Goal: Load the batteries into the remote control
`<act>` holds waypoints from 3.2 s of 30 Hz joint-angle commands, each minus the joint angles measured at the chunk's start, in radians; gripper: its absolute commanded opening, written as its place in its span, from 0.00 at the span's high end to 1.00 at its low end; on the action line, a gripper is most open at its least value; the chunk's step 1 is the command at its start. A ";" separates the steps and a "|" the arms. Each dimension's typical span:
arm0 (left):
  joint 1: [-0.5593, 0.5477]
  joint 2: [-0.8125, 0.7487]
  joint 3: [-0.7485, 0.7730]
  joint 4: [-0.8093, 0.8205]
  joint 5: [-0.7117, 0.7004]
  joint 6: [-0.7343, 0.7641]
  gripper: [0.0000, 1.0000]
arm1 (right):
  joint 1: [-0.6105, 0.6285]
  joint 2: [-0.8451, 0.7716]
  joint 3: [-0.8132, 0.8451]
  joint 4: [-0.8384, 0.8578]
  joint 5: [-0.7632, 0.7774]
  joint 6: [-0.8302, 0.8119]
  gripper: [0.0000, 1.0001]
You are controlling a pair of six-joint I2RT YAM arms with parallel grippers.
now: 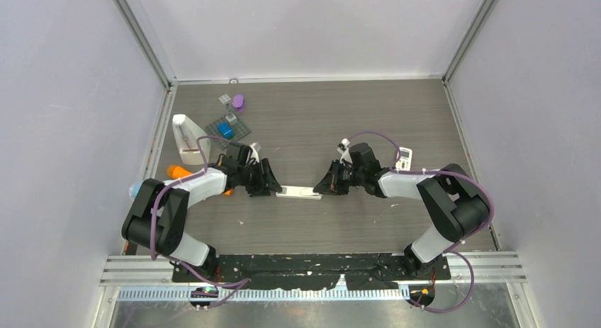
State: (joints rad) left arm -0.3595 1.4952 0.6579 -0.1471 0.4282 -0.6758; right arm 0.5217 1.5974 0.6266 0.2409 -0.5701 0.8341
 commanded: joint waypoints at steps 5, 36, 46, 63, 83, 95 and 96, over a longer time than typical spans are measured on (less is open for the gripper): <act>0.001 0.039 -0.008 -0.032 -0.031 0.032 0.50 | -0.033 -0.011 -0.034 -0.036 0.056 -0.064 0.95; 0.000 0.064 -0.020 -0.017 -0.023 0.015 0.52 | -0.038 0.056 -0.035 -0.067 0.011 -0.112 0.95; 0.000 0.081 -0.052 0.041 0.019 -0.011 0.59 | -0.036 0.085 -0.032 -0.064 0.037 -0.075 0.93; -0.001 0.082 -0.058 0.044 0.009 -0.013 0.64 | -0.030 0.092 0.078 -0.378 0.173 -0.172 0.76; -0.001 0.093 -0.063 0.051 -0.004 -0.032 0.65 | -0.019 0.085 0.052 -0.448 0.207 -0.193 0.69; -0.001 0.099 -0.063 0.049 -0.013 -0.040 0.66 | -0.019 0.059 0.030 -0.463 0.209 -0.185 0.87; -0.001 0.099 -0.065 0.049 -0.015 -0.042 0.66 | -0.020 0.056 0.028 -0.462 0.208 -0.186 0.87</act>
State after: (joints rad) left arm -0.3531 1.5475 0.6319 -0.0437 0.4980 -0.7334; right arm 0.5007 1.6329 0.7170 -0.0227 -0.5022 0.7094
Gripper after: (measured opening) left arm 0.343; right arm 0.166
